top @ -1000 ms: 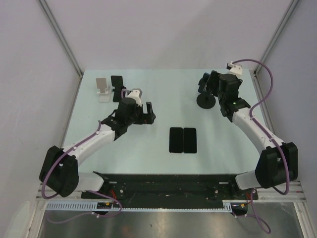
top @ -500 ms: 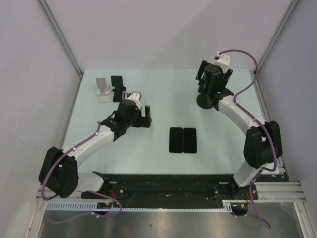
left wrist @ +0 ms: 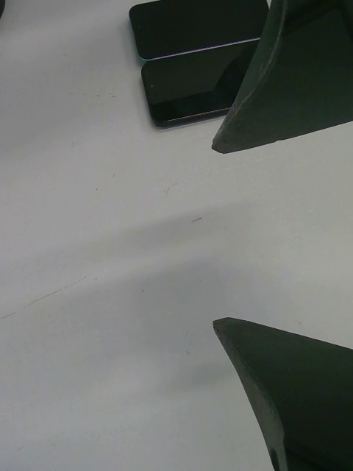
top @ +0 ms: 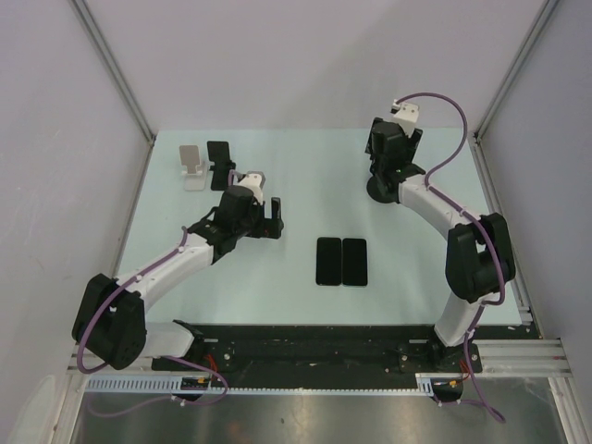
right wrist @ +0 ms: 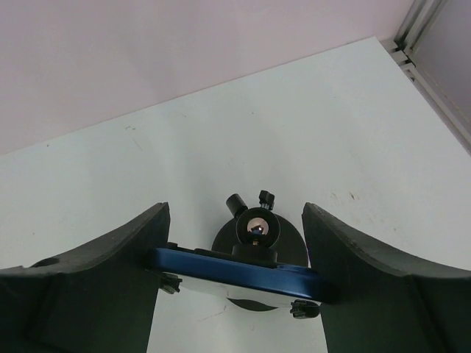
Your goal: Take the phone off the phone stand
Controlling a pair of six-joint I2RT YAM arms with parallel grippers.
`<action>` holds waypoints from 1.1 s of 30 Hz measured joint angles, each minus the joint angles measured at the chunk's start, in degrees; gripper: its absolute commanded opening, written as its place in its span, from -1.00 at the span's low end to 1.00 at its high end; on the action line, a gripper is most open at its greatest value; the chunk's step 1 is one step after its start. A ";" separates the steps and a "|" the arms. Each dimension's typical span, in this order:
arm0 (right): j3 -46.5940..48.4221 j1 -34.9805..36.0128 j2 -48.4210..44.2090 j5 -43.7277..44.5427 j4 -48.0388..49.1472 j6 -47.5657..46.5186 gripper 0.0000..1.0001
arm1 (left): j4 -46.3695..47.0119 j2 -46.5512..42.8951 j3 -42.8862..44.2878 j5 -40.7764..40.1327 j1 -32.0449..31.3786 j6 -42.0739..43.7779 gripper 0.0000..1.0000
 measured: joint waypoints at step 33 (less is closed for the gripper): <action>0.11 11.21 -1.44 -69.72 -0.87 -17.22 -1.00 | 6.51 -2.97 3.69 17.16 4.74 10.58 0.90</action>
